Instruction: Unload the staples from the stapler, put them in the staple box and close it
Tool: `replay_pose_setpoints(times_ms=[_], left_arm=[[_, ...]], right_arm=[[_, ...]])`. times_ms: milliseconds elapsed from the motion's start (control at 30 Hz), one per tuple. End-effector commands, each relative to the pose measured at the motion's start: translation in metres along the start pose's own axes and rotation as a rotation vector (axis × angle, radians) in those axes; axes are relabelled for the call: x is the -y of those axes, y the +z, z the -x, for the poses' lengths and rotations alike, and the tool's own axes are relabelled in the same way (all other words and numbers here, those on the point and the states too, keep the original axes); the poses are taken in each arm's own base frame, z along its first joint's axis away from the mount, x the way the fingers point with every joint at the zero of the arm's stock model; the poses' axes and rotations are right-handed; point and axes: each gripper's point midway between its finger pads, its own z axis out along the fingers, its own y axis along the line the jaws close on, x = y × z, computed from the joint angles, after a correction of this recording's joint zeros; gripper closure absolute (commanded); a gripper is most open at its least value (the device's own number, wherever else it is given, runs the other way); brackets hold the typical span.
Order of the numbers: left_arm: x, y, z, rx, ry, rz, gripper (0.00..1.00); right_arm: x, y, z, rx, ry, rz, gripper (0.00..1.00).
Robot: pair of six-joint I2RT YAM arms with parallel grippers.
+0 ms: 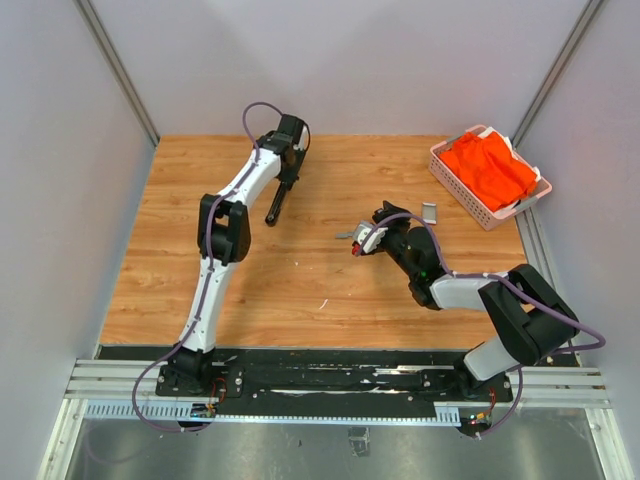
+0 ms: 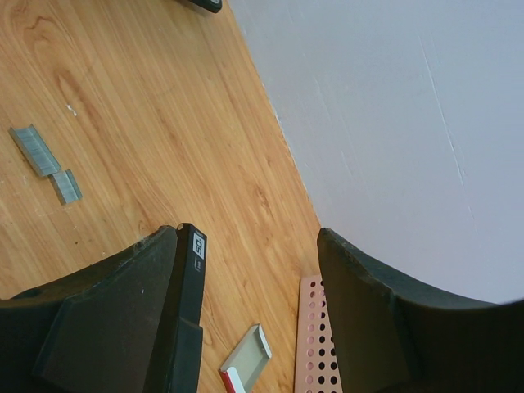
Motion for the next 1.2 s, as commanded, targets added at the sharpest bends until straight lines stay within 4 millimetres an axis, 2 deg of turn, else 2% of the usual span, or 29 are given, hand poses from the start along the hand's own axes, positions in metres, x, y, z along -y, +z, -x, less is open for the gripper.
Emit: replay_pose_setpoints(times_ms=[0,233,600,733,867,933,1000,1167], left_arm=[[-0.008,-0.006,0.029,0.091,-0.164,0.017,1.00],[-0.028,0.011,0.032,0.117,-0.307,0.052,1.00],[-0.032,0.035,0.029,0.144,-0.287,0.093,1.00],[-0.032,0.040,0.027,0.149,-0.291,0.098,0.88],[-0.030,0.044,0.025,0.146,-0.292,0.091,0.88],[-0.030,0.045,0.024,0.145,-0.289,0.091,0.77],[-0.030,0.045,0.025,0.147,-0.288,0.088,0.60],[-0.028,0.035,0.032,0.157,-0.301,0.073,0.39]], right_arm=[[0.024,0.003,0.001,-0.005,0.013,-0.080,0.28],[0.022,0.003,0.000,-0.007,0.023,-0.074,0.28],[0.021,0.003,-0.002,-0.013,0.019,-0.072,0.28],[0.020,0.003,-0.002,-0.013,0.018,-0.070,0.28],[0.020,0.003,-0.003,-0.016,0.010,-0.070,0.28],[0.021,0.003,-0.003,-0.017,0.007,-0.076,0.28],[0.023,0.003,-0.002,-0.017,0.007,-0.080,0.28],[0.023,0.004,-0.003,-0.020,0.009,-0.078,0.28]])
